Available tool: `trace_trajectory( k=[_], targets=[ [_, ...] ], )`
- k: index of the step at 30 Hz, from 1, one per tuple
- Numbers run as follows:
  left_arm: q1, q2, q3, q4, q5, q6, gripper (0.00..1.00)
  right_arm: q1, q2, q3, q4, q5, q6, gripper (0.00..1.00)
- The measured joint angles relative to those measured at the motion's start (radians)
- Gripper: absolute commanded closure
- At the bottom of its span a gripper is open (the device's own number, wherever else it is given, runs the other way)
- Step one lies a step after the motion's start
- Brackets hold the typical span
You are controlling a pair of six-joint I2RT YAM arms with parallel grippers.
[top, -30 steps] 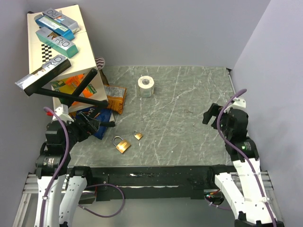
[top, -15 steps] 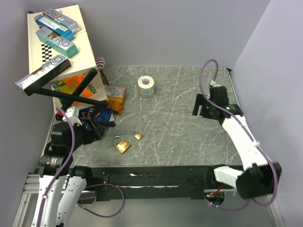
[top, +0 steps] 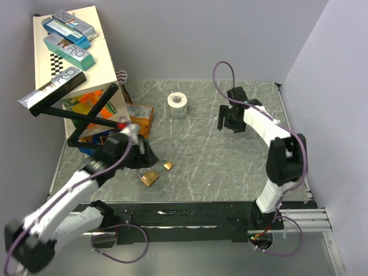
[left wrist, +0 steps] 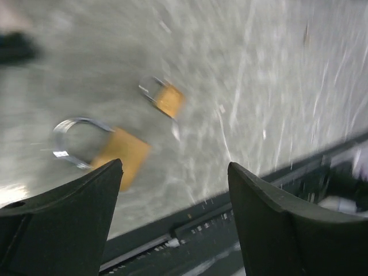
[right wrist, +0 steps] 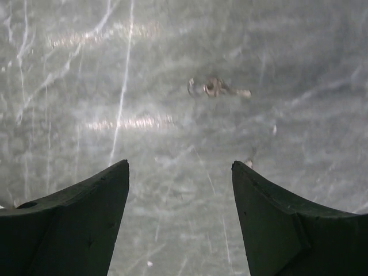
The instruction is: Unlock with the key
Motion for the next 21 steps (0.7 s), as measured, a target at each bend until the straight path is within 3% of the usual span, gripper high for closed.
trace_trajectory(
  k=[3, 6, 12, 21],
  targets=[
    [-0.123, 0.164, 0.013, 0.082, -0.032, -0.026, 0.17, 0.029, 0.112, 0.108, -0.017, 0.042, 0.001, 0.29],
    [-0.143, 0.244, 0.013, 0.124, -0.055, -0.043, 0.14, 0.051, 0.211, 0.191, -0.04, 0.083, 0.008, 0.33],
    [-0.143, 0.253, 0.024, 0.162, -0.082, -0.049, 0.12, 0.082, 0.313, 0.22, -0.075, 0.161, 0.042, 0.37],
    [-0.143, 0.242, 0.024, 0.162, -0.105, -0.054, 0.12, 0.088, 0.337, 0.219, -0.082, 0.256, 0.128, 0.43]
  ],
)
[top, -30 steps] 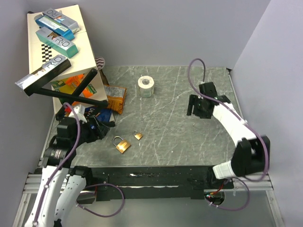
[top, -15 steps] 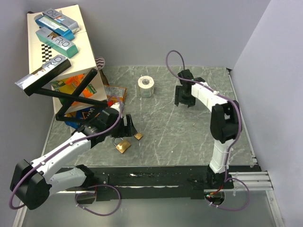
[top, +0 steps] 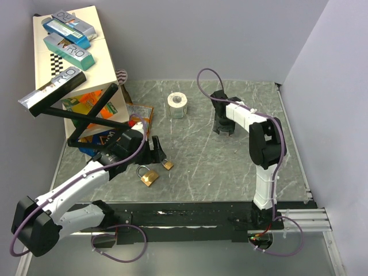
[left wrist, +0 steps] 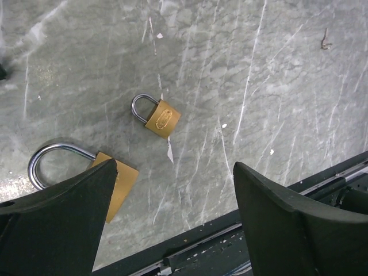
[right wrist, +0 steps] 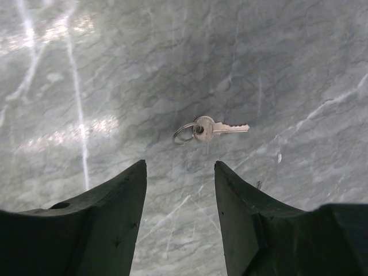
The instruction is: Unlock with the key
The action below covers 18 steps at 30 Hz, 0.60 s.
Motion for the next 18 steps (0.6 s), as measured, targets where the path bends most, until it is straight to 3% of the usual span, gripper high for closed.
trace_trajectory(
  k=[18],
  targets=[
    [0.0, -0.069, 0.0, -0.022, -0.031, -0.018, 0.12, 0.001, 0.129, 0.116, -0.072, 0.086, 0.069, 0.53]
  ],
)
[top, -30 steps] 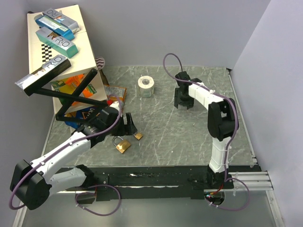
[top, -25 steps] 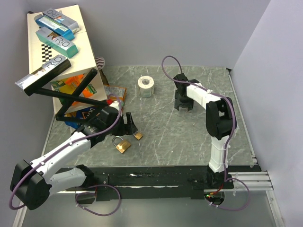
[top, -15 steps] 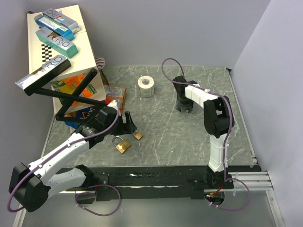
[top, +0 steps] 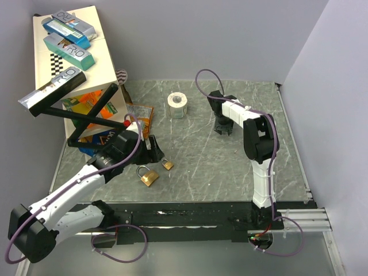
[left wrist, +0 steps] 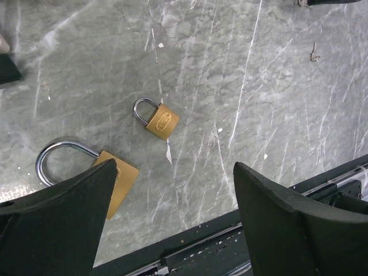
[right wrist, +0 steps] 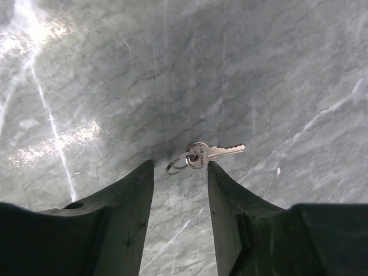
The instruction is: Unlock with the key
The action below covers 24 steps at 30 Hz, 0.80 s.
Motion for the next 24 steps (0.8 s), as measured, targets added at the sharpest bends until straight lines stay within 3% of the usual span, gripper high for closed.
trace_trajectory(
  k=[6, 11, 19, 24],
  targets=[
    [0.0, -0.04, 0.0, -0.018, -0.021, 0.0, 0.11, 0.0, 0.014, 0.016, -0.036, 0.01, 0.022, 0.71],
    [0.0, -0.075, 0.0, -0.035, -0.041, 0.0, 0.11, 0.0, 0.014, 0.021, -0.048, 0.019, 0.04, 1.0],
    [0.0, -0.103, 0.003, -0.06, -0.045, 0.001, 0.08, 0.0, 0.011, 0.02, -0.057, 0.024, 0.04, 1.0],
    [0.0, -0.119, 0.029, -0.048, 0.01, 0.013, 0.02, 0.01, -0.122, -0.109, 0.013, -0.044, -0.028, 1.0]
  ],
)
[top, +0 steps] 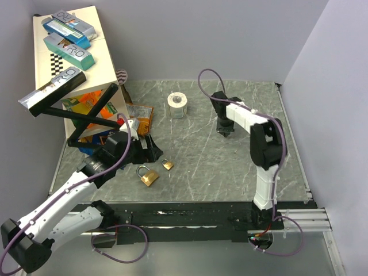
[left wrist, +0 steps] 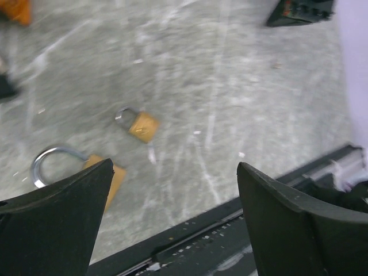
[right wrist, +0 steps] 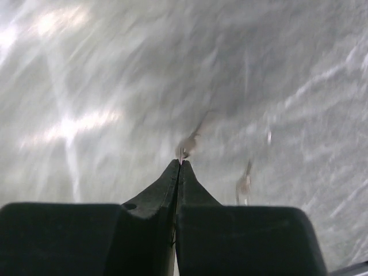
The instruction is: Unlock with the key
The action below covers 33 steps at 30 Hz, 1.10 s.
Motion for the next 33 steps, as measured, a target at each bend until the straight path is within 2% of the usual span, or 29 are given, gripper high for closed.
trace_trajectory(
  k=[8, 13, 18, 23, 33],
  targets=[
    [0.0, -0.048, 0.012, 0.113, 0.186, 0.025, 0.04, 0.022, -0.415, -0.11, 0.052, -0.311, -0.128, 1.0],
    [0.0, -0.059, 0.012, 0.203, 0.299, 0.029, 0.04, 0.035, -0.575, -0.132, 0.058, -0.568, -0.149, 1.0],
    [0.0, -0.08, 0.006, 0.323, 0.399, 0.04, 0.04, 0.089, -0.665, -0.14, 0.064, -0.758, -0.096, 1.0],
    [0.0, -0.069, -0.002, 0.439, 0.476, 0.048, 0.04, 0.157, -0.708, -0.14, 0.066, -0.883, 0.002, 1.0],
    [0.0, -0.022, -0.039, 0.586, 0.549, 0.008, 0.04, 0.235, -0.724, -0.135, 0.123, -0.995, 0.157, 1.0]
  ],
)
